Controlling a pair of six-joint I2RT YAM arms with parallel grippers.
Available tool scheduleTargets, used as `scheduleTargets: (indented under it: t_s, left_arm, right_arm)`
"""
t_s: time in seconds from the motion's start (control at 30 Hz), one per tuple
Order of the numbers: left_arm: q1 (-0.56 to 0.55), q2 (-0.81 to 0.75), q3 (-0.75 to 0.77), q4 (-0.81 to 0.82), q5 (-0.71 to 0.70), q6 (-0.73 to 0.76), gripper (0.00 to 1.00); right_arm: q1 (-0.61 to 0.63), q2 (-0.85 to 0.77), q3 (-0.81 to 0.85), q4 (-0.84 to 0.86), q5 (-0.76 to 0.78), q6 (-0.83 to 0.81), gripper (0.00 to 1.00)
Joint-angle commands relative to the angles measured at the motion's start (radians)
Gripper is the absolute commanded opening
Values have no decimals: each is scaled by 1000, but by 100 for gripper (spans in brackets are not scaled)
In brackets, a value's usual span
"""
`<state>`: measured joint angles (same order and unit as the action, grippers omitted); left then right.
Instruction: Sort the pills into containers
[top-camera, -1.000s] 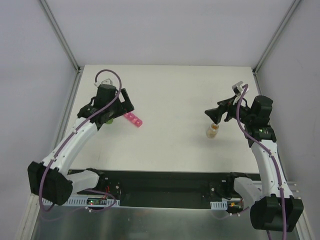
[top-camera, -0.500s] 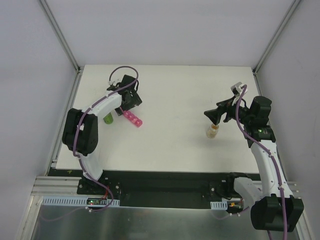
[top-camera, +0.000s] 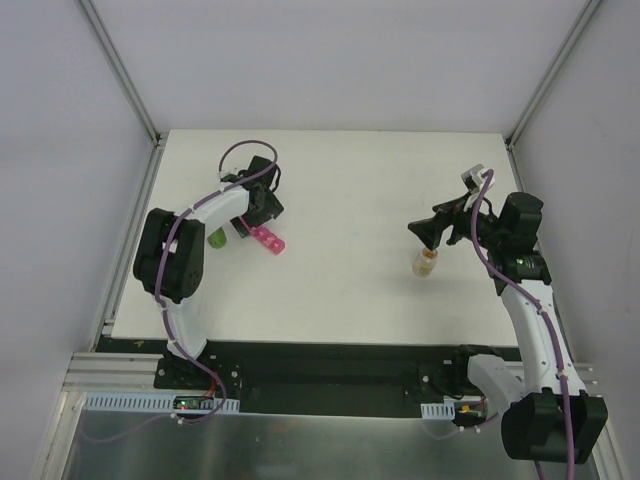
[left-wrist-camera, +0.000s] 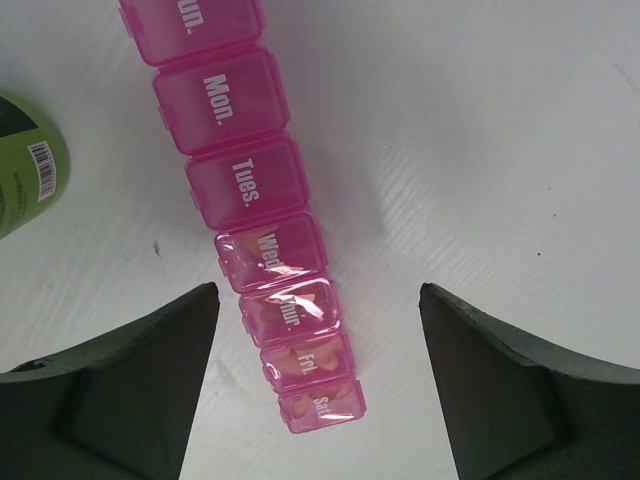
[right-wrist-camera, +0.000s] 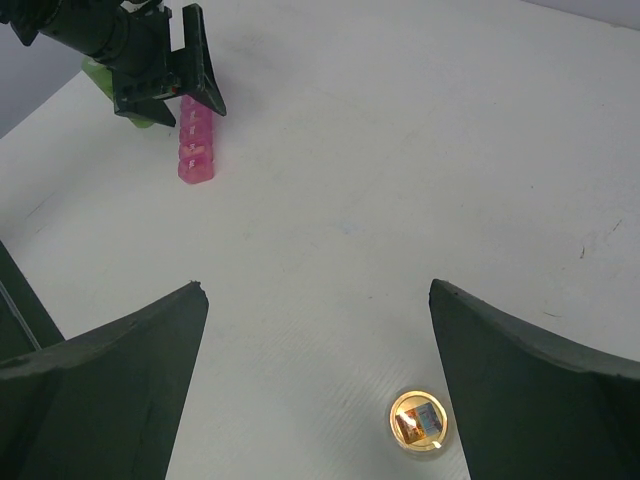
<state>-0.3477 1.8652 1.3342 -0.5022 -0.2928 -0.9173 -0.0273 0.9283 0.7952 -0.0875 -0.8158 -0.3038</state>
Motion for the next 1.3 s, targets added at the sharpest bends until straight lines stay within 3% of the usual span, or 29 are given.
scheduleTargets:
  t_s: [0.0,0.1,0.33,0.67,0.83,1.0,1.2,1.27]
  left_arm:
    - [-8,28,-26,-16,-2,-43,80]
    - [-10,31,-44,-15,4,-60,80]
    - [-14,43,-69,-15,12,-78,68]
    - [-100,43,-59,-15,29,-107,42]
    - [-168,25,-78,-13,49,-239,29]
    - [-281,14,-47,-15,47,-402,27]
    - [-396,118,72,-15,66,-557,27]
    - [-415,173,101,-15,110,-571,32]
  right_arm:
    - [6,-8,-1,40,-17,-8,96]
    - [4,-11,-1,40,-14,-8,96]
    - [4,-13,-2,43,-16,-6,96]
    - [4,-20,-5,46,-22,-11,96]
    - [4,-23,-7,48,-23,-12,96]
    - [4,-29,-10,52,-28,-9,96]
    - [3,-36,-13,57,-23,-8,96]
    - [0,-37,-16,58,-23,-8,96]
